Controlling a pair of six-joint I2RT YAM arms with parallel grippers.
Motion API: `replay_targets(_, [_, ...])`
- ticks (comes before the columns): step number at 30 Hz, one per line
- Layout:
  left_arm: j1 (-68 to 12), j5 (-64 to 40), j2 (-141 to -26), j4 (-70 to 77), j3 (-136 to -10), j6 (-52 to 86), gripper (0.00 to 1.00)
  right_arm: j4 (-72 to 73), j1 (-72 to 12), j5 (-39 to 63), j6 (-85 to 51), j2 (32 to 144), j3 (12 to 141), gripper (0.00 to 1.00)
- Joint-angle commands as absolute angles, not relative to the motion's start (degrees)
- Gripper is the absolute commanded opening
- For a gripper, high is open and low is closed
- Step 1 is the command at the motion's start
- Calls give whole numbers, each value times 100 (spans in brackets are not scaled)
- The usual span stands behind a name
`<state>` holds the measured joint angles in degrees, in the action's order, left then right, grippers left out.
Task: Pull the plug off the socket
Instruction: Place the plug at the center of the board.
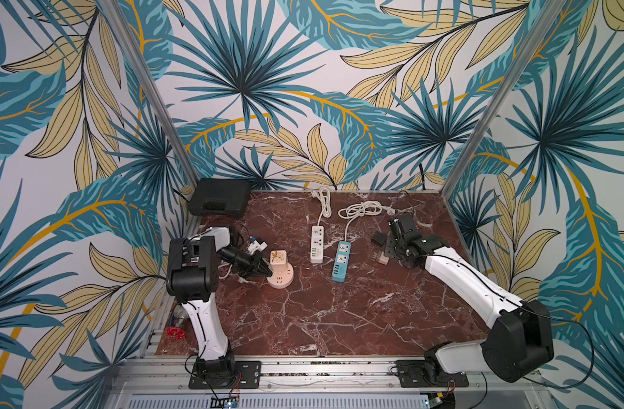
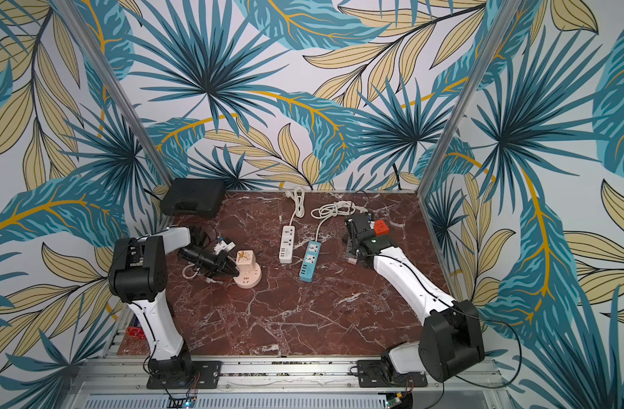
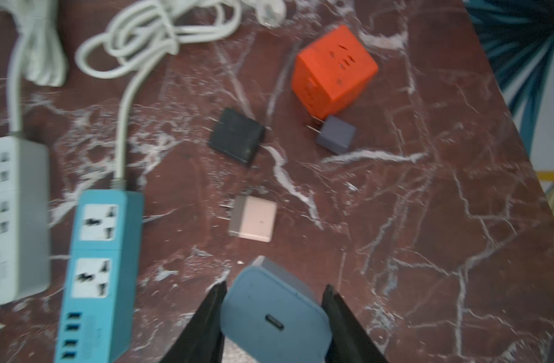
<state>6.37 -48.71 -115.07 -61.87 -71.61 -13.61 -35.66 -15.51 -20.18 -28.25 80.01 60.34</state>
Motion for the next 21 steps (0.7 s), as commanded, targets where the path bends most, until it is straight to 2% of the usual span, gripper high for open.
replay_targets(1, [655,-3876,-11705,-5502,-6938,-1371,0,-3167,-1002,-1579,-3152,7981,5593,1])
replay_targets(5, [659,-3877,-11693,-5494,-6935,-1371,0,-2971,-554,-1455,-3142,8409,5559,1])
replay_targets(11, [668,-3877,-11664,-5476,-6918,-1365,0,-2945,-328,-1499,-3030,8997,5743,1])
replay_targets(14, [664,-3883,-11665,-5476,-6925,-1362,0,-2944,-251,-1455,-2999,9223,5839,9])
replay_targets(16, [666,-3877,-11668,-5475,-6923,-1365,0,-2966,-229,-1412,-2965,9367,5933,10])
replay_targets(19, [668,-3887,-11656,-5484,-6925,-1362,0,-3058,-221,-1354,-2953,9564,6102,20])
replay_targets(20, [666,-3892,-11655,-5482,-6921,-1362,0,-3066,-225,-1358,-2951,9588,6123,28])
replay_targets(21, [668,-3892,-11650,-5484,-6921,-1362,0,-3051,-220,-1361,-2953,9618,6134,40])
